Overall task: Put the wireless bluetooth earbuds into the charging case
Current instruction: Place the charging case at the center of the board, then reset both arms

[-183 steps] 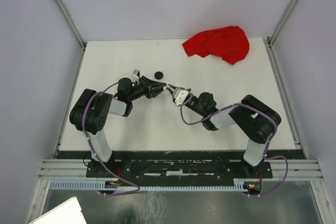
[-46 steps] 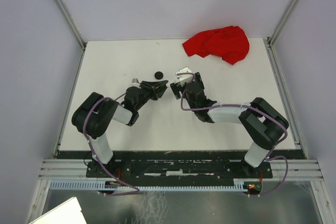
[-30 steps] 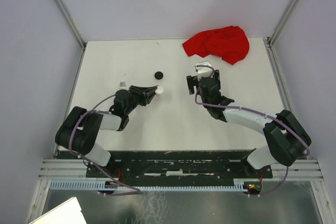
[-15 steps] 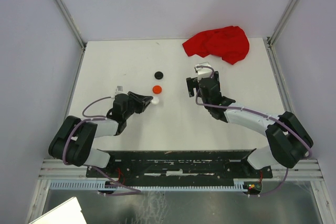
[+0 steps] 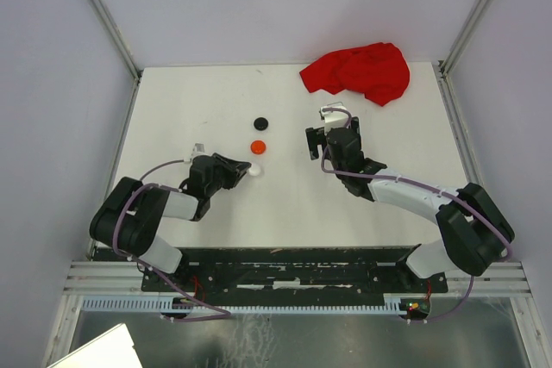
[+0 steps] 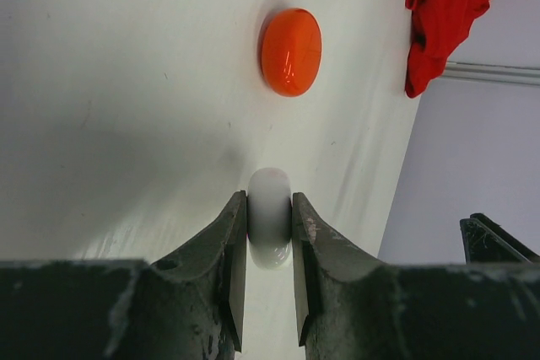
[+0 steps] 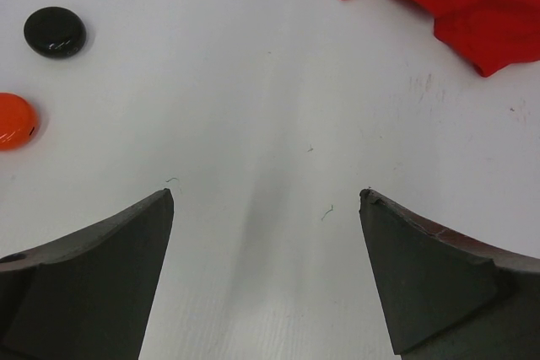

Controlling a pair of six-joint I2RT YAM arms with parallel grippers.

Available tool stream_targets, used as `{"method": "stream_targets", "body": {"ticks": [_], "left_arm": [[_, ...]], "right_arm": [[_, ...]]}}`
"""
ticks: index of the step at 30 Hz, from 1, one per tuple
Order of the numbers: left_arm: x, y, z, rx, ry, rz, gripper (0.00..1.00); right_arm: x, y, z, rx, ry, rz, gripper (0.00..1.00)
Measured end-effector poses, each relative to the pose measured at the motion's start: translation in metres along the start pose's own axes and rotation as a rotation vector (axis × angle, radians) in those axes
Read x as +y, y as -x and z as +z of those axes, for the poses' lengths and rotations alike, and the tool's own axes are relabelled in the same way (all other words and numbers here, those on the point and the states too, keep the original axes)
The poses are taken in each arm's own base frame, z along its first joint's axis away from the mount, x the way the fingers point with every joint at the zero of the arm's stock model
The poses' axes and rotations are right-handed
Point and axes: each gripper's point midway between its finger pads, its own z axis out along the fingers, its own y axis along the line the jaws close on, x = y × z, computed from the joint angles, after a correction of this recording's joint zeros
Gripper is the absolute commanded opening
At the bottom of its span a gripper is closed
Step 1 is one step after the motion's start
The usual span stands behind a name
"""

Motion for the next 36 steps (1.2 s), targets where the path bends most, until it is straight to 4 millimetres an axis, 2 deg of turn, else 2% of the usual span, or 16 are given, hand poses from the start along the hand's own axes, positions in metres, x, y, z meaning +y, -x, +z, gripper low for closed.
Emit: {"method": "stream_targets", "body": {"ticks": [7,13,18,25,29,32,36], "left_arm": [[0.011,-0.003,0.005,0.008,0.023,0.007,0.07],[0.016,-0.006,0.008,0.020,0.029,0.011,0.28],[0.018,-0.008,0.007,0.029,0.034,0.022,0.50],[0.017,-0.003,0.002,0.020,0.053,0.039,0.62],[0.021,0.010,-0.006,-0.022,0.091,0.051,0.69],[0.026,0.029,-0.014,-0.083,0.134,0.058,0.73],[0.033,0.063,-0.027,-0.183,0.181,0.063,0.76]], "right_arm": [[0.000,-0.001,0.000,0.002,0.001,-0.002,0.99],[0.001,-0.002,0.001,0.007,0.003,-0.004,0.99],[0.003,-0.004,0.002,0.013,0.012,-0.007,0.99],[0.004,-0.005,0.001,0.022,0.020,-0.009,0.99],[0.004,-0.005,0.001,0.026,0.019,-0.006,0.99],[0.000,-0.005,0.001,0.047,0.003,0.019,0.99],[-0.021,-0.003,0.007,0.100,-0.050,0.107,0.99]]}}
